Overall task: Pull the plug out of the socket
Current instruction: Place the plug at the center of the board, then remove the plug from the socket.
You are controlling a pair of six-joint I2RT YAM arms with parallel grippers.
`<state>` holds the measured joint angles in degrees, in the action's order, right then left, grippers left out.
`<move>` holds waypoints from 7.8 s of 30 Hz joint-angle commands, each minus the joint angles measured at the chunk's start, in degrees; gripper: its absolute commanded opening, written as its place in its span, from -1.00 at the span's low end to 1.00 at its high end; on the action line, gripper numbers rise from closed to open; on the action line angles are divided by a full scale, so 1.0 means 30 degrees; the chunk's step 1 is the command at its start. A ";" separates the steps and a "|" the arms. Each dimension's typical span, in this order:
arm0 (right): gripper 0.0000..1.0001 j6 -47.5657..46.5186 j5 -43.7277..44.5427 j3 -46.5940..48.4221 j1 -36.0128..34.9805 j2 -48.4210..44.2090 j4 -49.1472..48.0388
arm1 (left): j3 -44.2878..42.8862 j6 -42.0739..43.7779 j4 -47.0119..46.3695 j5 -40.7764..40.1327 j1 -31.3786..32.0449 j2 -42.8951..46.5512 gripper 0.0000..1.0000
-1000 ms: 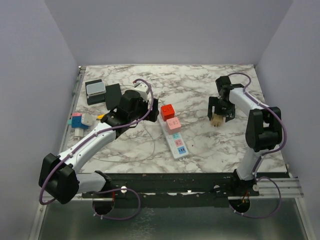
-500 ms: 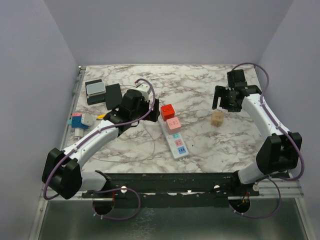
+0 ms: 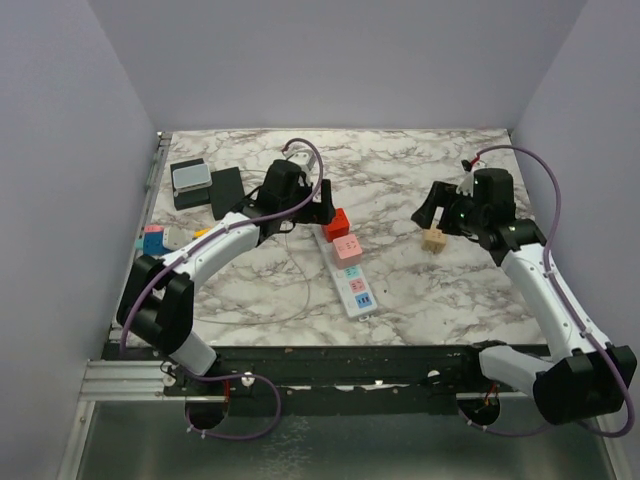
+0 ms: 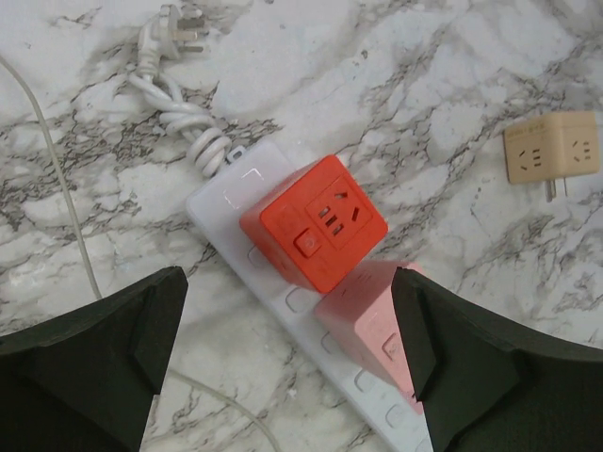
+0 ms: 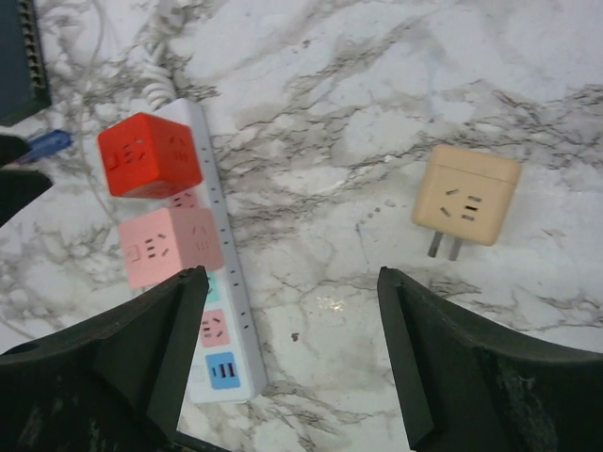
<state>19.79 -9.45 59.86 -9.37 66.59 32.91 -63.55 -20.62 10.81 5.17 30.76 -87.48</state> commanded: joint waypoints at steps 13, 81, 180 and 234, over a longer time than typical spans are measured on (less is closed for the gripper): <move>0.66 0.2455 0.1510 -0.3307 -0.6229 -0.0682 -0.6657 | -0.2160 -0.1367 -0.0843 0.0106 -0.0110 -0.3331 0.89; 0.29 0.3984 1.2009 0.1205 -1.4024 0.9912 -0.4776 | -0.1958 -0.0361 -0.1007 -0.0186 0.1519 -0.5820 0.34; -0.99 0.6723 0.9728 -0.1411 -1.2583 0.7651 -0.6823 | -0.3067 0.0978 0.1025 -0.2662 0.2041 -0.7988 -0.26; -0.99 0.7777 0.8880 -0.0464 -1.1616 0.7347 -0.6248 | -0.3132 0.1014 0.0995 -0.2368 0.2049 -0.8602 -0.69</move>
<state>41.93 20.40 59.55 -46.26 92.20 16.45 -75.13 -20.23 5.32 0.60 37.28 -108.38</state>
